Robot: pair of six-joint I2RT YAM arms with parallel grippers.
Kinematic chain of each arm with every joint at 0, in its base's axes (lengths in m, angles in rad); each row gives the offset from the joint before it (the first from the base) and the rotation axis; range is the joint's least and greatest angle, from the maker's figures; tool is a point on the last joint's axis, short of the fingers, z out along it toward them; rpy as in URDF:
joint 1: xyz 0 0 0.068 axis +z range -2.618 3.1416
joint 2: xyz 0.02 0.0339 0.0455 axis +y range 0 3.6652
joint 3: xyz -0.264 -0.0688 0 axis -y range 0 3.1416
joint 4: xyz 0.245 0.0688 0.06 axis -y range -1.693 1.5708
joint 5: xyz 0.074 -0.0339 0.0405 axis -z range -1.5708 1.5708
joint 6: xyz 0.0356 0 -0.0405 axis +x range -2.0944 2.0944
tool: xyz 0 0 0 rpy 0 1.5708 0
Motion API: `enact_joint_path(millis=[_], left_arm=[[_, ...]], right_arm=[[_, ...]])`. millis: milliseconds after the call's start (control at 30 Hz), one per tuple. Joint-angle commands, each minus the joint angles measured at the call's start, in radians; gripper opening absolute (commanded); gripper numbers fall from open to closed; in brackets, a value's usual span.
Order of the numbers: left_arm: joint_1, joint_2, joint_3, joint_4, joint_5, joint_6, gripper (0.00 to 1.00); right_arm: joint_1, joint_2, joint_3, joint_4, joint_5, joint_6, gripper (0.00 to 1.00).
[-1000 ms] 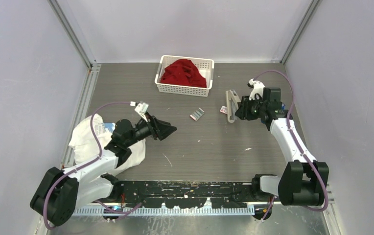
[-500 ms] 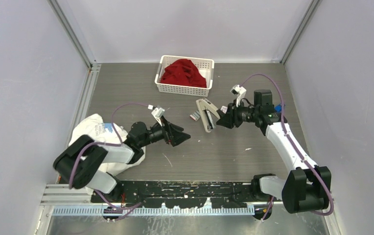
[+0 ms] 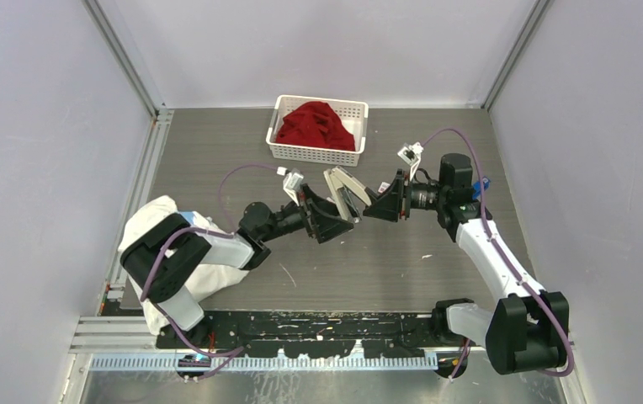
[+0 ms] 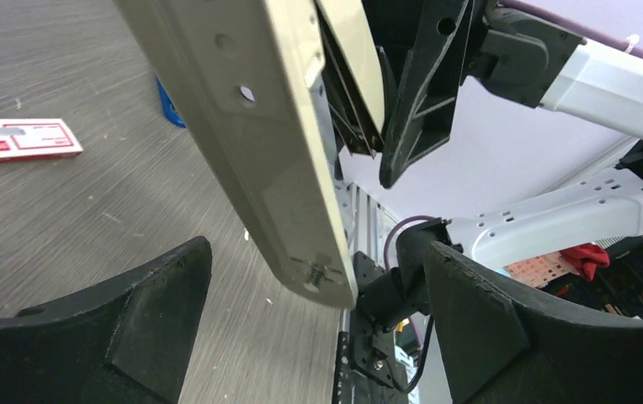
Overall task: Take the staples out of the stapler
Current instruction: Unload the staple at the center of the board.
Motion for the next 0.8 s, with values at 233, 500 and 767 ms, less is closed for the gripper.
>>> enact_joint_path(millis=[233,500,767], left_arm=[[-0.018,0.041,0.109,0.086,0.034,-0.039,0.64],[-0.012,0.043,0.124,0.086,0.073,0.036,0.18],[0.051,0.054,0.105,0.084,0.242,0.133,0.0]], right_arm=[[0.01,-0.046,-0.003,0.237,-0.156,0.147,0.01],[0.026,-0.023,0.036,0.015,-0.16,-0.129,0.01],[0.086,0.032,0.139,-0.405,-0.013,-0.603,0.5]])
